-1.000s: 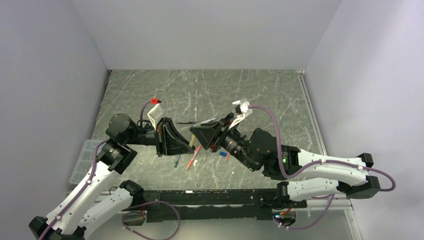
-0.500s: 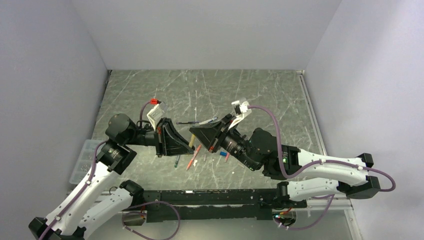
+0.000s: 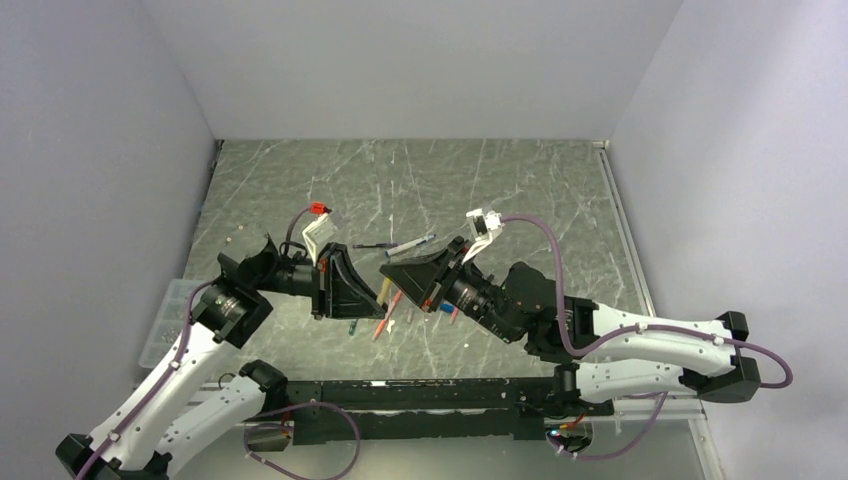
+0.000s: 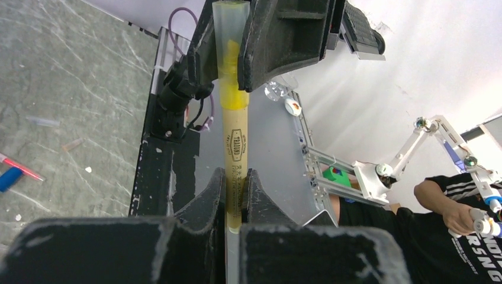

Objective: Insert the pens into the pen caps
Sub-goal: Press the pen cap onto the pen.

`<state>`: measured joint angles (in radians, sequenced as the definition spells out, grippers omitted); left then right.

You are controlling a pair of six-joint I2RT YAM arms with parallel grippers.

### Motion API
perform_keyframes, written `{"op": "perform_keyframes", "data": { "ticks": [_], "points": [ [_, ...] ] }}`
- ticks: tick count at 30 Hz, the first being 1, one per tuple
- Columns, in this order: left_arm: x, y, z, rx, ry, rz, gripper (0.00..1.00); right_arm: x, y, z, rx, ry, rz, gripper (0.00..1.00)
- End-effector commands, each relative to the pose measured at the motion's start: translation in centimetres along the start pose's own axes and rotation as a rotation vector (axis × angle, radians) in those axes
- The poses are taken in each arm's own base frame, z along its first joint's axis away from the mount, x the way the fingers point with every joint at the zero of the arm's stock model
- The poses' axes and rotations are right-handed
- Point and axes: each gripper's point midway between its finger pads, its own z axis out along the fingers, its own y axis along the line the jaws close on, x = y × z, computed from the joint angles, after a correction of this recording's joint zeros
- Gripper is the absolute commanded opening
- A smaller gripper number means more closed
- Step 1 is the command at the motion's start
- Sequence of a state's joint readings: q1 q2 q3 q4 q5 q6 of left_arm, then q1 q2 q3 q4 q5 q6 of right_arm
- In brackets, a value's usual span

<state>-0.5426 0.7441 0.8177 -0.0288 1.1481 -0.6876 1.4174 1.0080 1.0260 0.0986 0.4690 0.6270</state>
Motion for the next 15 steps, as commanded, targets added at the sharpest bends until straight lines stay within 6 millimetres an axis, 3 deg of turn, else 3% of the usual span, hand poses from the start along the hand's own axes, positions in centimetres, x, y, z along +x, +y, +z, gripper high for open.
{"op": "perform_keyframes", "data": {
  "ticks": [1, 8, 15],
  "points": [
    [-3.7, -1.1, 0.2, -0.007, -0.083, 0.169, 0.0, 7.3, 0.0, -1.0, -0.063, 0.25, 0.018, 0.0],
    [-2.9, -0.8, 0.2, -0.004, -0.058, 0.15, 0.0, 4.4, -0.9, -1.5, 0.019, 0.18, -0.008, 0.0],
    [-1.4, 0.0, -0.2, -0.054, -0.032, 0.12, 0.0, 0.0, -1.5, -2.6, 0.079, 0.064, -0.035, 0.46]
  ]
}}
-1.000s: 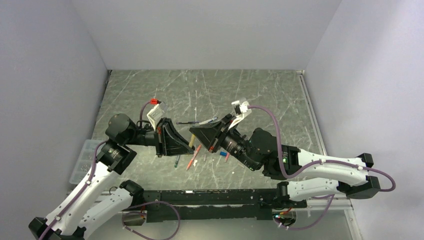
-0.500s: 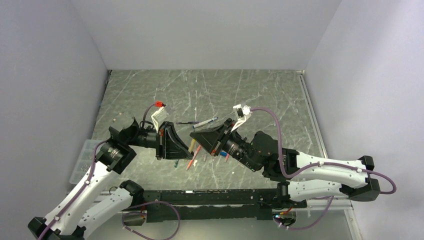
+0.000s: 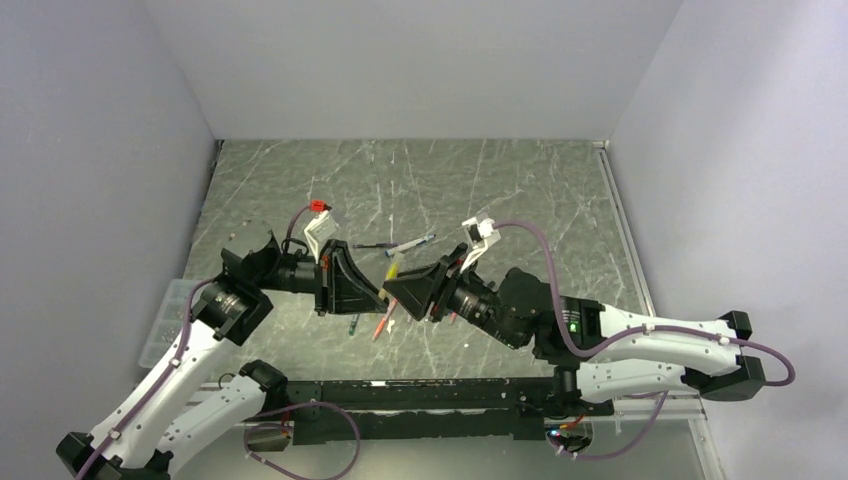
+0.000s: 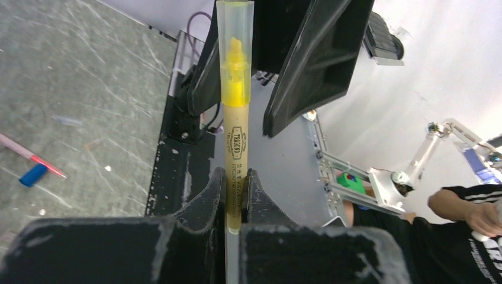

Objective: Insert the pens into the pen caps
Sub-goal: Press the pen cap onto the pen.

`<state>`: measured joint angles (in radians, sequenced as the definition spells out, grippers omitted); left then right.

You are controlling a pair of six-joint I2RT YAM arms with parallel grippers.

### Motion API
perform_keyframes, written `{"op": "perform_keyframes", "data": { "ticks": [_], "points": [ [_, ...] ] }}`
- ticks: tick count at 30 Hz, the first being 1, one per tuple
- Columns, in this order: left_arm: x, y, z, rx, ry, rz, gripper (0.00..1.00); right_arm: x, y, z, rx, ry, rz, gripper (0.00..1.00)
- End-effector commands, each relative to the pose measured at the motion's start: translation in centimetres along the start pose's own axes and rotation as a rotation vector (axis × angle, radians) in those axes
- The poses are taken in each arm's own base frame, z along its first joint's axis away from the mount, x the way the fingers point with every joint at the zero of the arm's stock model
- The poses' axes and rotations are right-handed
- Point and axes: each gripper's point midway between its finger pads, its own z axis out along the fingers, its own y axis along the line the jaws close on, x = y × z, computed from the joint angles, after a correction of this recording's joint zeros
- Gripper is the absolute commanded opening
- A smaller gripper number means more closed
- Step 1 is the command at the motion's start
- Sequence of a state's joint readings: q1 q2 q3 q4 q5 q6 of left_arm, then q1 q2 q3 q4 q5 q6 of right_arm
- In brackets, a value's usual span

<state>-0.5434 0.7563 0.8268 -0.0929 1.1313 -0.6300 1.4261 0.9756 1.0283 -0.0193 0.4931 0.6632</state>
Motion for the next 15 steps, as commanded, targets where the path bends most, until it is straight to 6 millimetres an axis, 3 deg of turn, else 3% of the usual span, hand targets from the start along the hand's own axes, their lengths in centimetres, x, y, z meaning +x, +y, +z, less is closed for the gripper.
{"op": "perform_keyframes", "data": {
  "ticks": [1, 5, 10, 15],
  "points": [
    [-1.6, -0.7, -0.4, -0.035, -0.044, 0.12, 0.0, -1.4, -0.5, -1.7, 0.03, -0.006, -0.031, 0.5],
    [-0.8, 0.5, -0.6, -0.097, -0.03, 0.1, 0.0, -3.7, -1.4, -3.3, 0.074, -0.062, -0.033, 0.61],
    [0.1, 3.3, -1.0, -0.237, -0.004, 0.035, 0.0, -6.2, -3.4, -5.9, 0.136, -0.135, -0.026, 0.64],
    [0.3, 7.7, -2.1, -0.481, 0.021, -0.051, 0.0, -6.2, -6.1, -7.5, 0.232, -0.139, -0.03, 0.65]
  ]
}}
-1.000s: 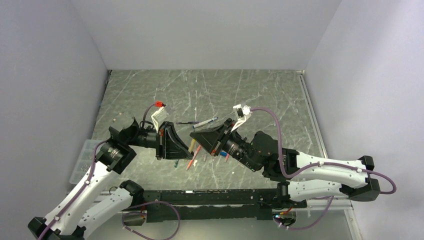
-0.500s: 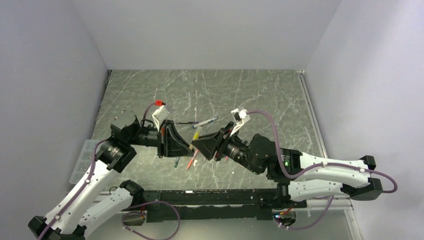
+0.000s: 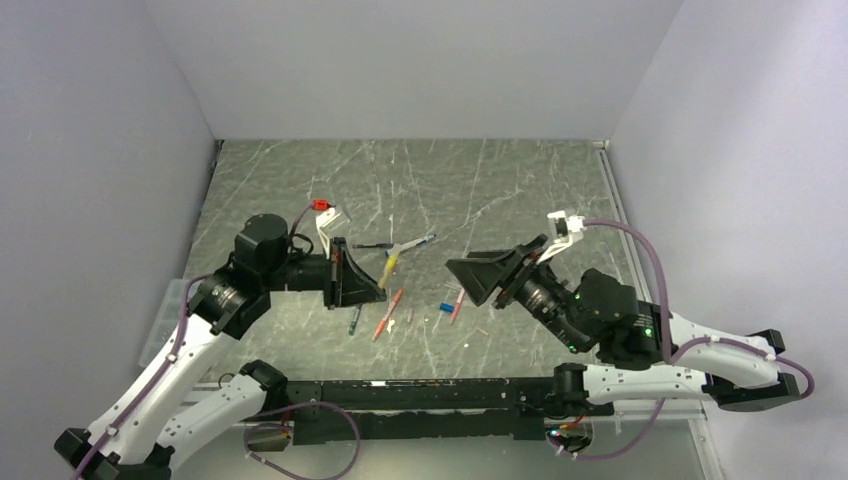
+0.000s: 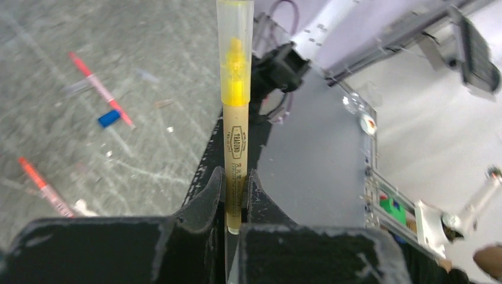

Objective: Insert the pens into the pen caps
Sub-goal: Press the pen cap onto the pen, then place the pen at the center of the board.

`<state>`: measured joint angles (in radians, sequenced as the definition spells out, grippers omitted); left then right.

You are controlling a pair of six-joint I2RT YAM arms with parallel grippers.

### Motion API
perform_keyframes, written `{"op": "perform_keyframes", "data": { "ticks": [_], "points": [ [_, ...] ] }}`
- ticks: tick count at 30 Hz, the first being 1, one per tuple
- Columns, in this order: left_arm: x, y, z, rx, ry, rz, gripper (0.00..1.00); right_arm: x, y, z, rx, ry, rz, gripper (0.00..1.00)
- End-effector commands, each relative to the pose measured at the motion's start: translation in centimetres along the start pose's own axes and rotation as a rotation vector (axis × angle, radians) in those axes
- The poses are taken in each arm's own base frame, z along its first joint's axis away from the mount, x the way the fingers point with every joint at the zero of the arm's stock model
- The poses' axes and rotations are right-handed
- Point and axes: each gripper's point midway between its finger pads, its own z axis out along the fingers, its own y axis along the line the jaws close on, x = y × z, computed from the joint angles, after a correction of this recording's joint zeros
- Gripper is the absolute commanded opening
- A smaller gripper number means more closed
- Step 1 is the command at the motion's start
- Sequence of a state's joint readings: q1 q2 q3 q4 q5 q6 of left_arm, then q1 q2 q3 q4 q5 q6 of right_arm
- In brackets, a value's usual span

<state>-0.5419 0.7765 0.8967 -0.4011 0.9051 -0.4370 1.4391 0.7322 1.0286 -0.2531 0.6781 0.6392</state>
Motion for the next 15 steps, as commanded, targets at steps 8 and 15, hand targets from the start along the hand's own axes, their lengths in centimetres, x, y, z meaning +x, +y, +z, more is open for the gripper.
{"op": "perform_keyframes", "data": {
  "ticks": [8, 15],
  "points": [
    [0.6, 13.2, -2.2, -0.713, 0.098, -0.149, 0.0, 0.6, -5.0, -1.4, 0.192, 0.008, -0.049, 0.65],
    [1.7, 20.4, -5.9, -1.041, 0.209, -0.225, 0.0, 1.4, -5.7, -1.7, 0.207, 0.03, -0.065, 0.65]
  ]
}}
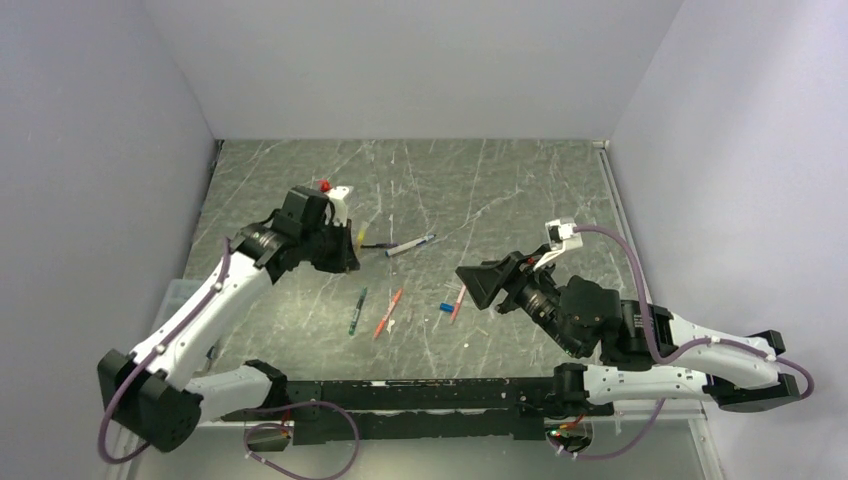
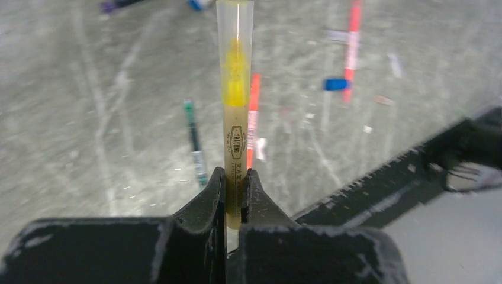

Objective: Insert the pens into the pen caps
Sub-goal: Place the pen at the center of the board.

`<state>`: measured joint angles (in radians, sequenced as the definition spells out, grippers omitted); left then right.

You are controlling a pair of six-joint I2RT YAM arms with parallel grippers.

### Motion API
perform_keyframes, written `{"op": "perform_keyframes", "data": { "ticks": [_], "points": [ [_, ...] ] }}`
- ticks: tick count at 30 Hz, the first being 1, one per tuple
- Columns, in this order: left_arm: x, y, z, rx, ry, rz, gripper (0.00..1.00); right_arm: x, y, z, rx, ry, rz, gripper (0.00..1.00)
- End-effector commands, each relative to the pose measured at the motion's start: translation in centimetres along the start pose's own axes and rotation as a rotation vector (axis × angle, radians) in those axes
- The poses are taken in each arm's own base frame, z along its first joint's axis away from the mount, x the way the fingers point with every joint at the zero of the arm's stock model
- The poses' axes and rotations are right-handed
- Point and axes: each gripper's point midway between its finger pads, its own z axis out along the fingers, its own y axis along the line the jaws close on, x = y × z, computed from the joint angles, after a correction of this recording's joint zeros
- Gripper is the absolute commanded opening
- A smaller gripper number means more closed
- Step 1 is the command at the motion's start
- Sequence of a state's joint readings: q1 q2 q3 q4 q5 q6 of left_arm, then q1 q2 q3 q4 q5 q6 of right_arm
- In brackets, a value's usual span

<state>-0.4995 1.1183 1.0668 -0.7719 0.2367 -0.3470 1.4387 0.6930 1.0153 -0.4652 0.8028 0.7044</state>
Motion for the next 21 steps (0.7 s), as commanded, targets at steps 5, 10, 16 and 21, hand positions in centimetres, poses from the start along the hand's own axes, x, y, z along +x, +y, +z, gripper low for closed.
{"op": "perform_keyframes", "data": {
  "ticks": [5, 10, 16, 21],
  "points": [
    [-0.5, 11.2, 1.3, -0.422, 0.102, -0.102, 0.0, 0.6, -0.8, -0.2, 0.009, 0.008, -0.024, 0.65],
    [0.0, 14.6, 1.7, -0.522, 0.178, -0.14, 0.0, 0.8, -0.5, 0.0, 0.005, 0.016, -0.059, 0.65],
    [0.4, 17.9, 2.2, -0.642, 0.253, -0.18, 0.0, 1.0, -0.3, 0.1, -0.011, 0.019, -0.083, 0.65],
    [1.0, 20.5, 3.3, -0.703, 0.304, -0.212, 0.0, 1.1, -0.1, 0.0, -0.038, 0.027, -0.088, 0.65]
  ]
}}
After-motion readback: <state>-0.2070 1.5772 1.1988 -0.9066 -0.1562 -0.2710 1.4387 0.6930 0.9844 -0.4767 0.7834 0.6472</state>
